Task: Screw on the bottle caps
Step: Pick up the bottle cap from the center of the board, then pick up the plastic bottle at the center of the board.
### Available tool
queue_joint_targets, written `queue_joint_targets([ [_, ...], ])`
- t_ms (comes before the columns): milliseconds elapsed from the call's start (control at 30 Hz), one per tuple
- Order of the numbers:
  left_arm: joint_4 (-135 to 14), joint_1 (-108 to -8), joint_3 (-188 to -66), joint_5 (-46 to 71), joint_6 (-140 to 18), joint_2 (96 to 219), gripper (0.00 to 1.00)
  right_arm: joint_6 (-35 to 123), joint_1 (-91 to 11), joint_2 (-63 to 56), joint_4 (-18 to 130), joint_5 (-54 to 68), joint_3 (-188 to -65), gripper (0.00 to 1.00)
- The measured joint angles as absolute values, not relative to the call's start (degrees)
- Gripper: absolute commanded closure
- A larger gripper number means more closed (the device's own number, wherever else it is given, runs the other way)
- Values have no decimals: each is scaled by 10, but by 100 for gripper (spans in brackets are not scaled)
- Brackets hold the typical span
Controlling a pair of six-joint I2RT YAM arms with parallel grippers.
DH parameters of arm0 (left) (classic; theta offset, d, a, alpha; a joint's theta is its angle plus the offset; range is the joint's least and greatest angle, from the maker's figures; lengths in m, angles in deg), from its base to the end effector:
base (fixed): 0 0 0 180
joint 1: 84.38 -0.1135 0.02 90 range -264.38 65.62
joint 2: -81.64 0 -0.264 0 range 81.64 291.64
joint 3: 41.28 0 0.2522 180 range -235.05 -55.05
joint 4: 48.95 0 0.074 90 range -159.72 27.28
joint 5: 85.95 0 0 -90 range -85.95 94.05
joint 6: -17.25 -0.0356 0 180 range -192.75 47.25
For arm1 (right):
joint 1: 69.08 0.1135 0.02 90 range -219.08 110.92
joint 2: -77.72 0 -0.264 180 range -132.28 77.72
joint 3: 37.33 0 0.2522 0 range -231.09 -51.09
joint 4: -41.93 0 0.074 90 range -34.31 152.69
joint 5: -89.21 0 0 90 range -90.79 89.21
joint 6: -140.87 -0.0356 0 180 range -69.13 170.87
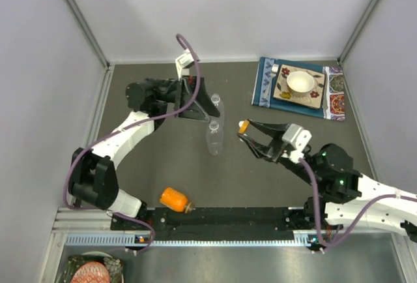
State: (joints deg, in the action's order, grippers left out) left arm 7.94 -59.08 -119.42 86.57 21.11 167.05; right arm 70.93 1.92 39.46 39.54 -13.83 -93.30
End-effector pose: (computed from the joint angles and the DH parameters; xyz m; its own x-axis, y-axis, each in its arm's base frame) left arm 0.2561 -0.1601 0.4046 -0.6813 0.1784 -0.7100 0.6443 -0.3143 -0.6972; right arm 0.0581 0.1440 0.3910 0.3974 0.1277 -0.9087 -0.7621 0.5976 -0.2493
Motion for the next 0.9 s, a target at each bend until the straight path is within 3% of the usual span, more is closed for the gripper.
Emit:
queue_joint_targets([
  [267,113,-726,-1111,893,266,1626,2,669,19,462,458,-154,-933,67],
  [400,114,-746,-1152,899,284,1667,2,658,19,457,485,-158,-933,67],
  [567,113,-739,-1414,907,330,1801,2,651,19,449,502,-160,-938,66],
  [733,90,-740,-1900,900,299,2015,2,647,19,441,512,-162,-952,66],
  [800,47,-740,-1979,900,225,2038,2,646,19,438,512,-162,-955,66],
  [900,-6,-741,-1997,902,99,2023,2,645,19,437,512,-163,-955,66],
])
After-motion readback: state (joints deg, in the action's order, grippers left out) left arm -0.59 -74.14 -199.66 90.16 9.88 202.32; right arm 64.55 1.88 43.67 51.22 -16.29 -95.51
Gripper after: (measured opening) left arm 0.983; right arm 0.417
